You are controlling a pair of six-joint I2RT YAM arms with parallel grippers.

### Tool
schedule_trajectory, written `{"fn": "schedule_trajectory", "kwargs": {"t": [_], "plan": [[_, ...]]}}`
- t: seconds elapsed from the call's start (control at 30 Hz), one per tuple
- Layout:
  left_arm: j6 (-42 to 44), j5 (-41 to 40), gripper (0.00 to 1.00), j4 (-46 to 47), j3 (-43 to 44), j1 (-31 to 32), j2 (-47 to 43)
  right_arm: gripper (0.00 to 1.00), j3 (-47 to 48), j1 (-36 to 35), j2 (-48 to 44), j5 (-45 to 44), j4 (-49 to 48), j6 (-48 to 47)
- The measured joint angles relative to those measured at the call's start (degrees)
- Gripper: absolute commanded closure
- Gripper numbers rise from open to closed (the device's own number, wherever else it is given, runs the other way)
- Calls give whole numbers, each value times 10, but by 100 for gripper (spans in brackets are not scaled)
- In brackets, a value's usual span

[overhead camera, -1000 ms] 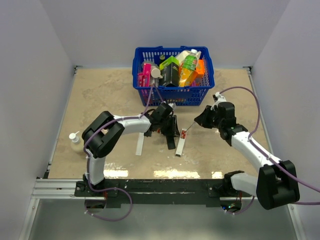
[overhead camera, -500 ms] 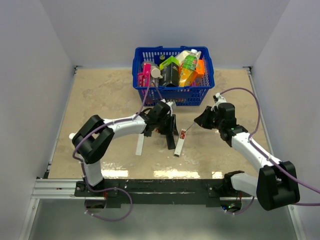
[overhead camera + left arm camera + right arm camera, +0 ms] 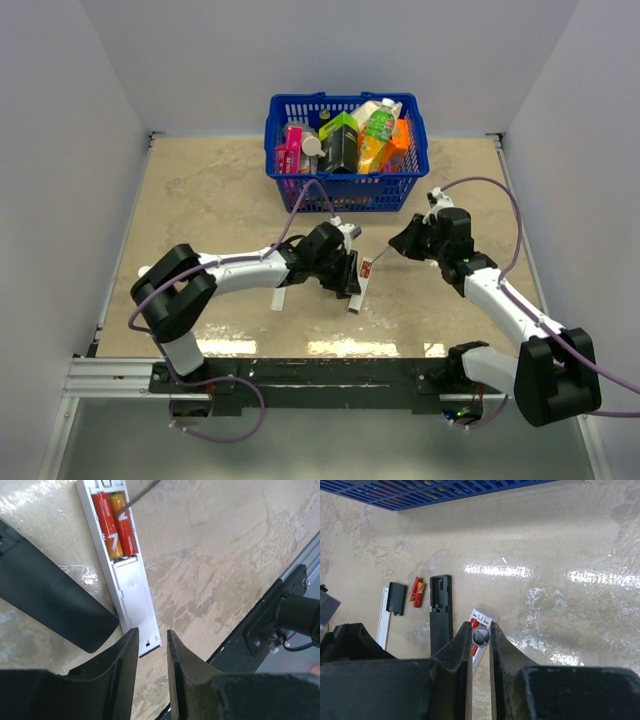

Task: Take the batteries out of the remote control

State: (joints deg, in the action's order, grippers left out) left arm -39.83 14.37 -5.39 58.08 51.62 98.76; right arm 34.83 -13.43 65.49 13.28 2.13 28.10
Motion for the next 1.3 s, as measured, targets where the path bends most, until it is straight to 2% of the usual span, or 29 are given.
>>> {"fn": "schedule_trajectory", "kwargs": {"t": [0.7,0.87,1.03,1.3], "plan": [[-3,-8,73,35,-37,7,19,99,-15,1,-29,-7,15,15],[-16,-10,73,43,-46,7,19,96,-46,4,-57,-8,-14,22],[-24,-12,74,46,-49,7,19,99,-73,5,-87,-21,-28,30],[-35,-11,77,62,-50,7,24,100,-104,17,-57,-5,-112,56]]}}
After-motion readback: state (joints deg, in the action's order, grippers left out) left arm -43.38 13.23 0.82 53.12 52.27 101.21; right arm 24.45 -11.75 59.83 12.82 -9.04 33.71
